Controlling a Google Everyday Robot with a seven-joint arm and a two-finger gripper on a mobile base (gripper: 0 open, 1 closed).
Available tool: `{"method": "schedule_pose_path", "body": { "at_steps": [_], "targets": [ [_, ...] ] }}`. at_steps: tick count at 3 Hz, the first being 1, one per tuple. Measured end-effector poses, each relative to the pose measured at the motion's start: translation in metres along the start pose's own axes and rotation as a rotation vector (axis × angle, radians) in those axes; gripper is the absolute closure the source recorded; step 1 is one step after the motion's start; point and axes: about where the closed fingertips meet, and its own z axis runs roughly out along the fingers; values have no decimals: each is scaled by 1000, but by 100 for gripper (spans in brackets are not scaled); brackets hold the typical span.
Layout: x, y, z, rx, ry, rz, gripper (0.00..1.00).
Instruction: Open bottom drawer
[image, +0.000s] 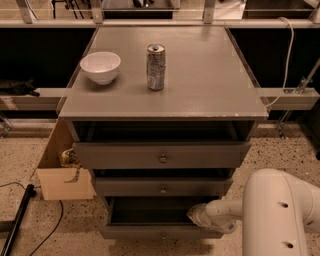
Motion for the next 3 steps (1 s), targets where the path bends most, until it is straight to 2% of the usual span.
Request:
{"method": "schedule_pose_path", "body": {
  "at_steps": [1,2,3],
  "targets": [
    [0,0,0,0,0,0,35],
    [0,0,0,-1,0,0,4],
    [0,0,0,-1,0,0,0]
  ]
}}
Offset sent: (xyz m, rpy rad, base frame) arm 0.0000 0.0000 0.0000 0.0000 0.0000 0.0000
